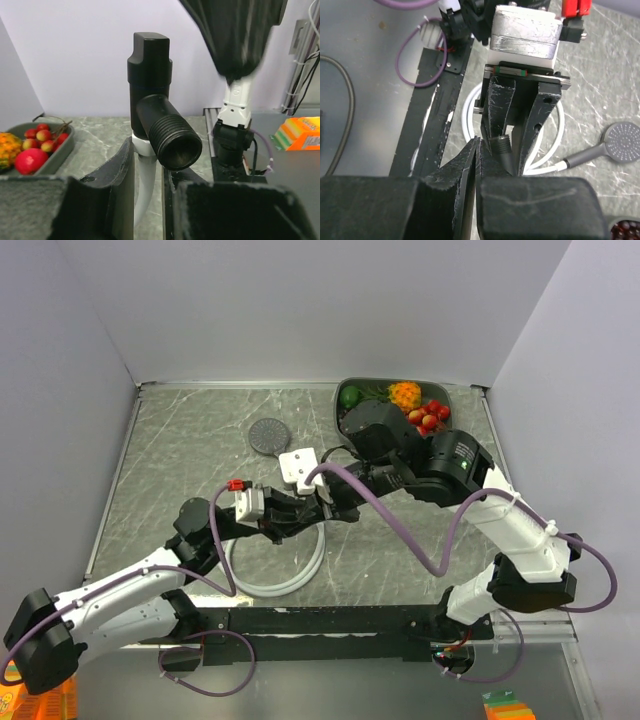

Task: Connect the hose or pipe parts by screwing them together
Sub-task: Install the adaptor on the pipeline.

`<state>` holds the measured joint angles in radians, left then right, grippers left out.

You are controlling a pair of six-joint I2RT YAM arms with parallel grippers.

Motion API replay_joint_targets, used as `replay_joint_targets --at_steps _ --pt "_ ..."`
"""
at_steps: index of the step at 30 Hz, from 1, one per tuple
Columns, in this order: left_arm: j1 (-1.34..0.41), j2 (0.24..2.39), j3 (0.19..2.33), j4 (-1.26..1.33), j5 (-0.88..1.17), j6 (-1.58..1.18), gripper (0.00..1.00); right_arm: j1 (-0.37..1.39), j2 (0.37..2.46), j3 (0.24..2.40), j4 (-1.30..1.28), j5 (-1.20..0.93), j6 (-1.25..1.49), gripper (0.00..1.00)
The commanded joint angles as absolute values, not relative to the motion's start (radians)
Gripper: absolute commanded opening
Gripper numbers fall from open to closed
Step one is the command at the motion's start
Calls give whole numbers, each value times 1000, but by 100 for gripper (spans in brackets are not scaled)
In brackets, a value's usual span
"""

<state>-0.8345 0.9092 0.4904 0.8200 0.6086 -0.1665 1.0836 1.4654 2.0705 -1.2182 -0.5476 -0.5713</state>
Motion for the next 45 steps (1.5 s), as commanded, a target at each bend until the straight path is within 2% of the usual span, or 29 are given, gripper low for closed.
replay_joint_targets --at_steps 1,8,14,19,23,30,36,45 --pt "-828 873 655 717 569 -78 1 1123 1496 2161 -1264 -436 -574 5" --pt "-815 884 868 409 518 -38 1 1192 1408 2134 -1172 -287 -569 4" --pt "-792 943 1008 299 537 -67 1 1226 1443 2289 -1203 -180 -581 4" --pt "-790 966 1022 441 514 -169 1 1256 1378 2289 -1098 -112 -589 2" --pt "-790 956 983 494 570 -209 1 1267 1443 2442 -1212 -100 -594 2" --pt "-790 951 953 503 667 -221 1 1269 1428 2359 -1241 -133 -584 1" --pt "-790 956 881 670 699 -279 1 1269 1482 2349 -1299 -127 -581 0" --pt "-792 960 874 644 683 -256 1 1246 1460 2232 -1239 -141 -561 0"
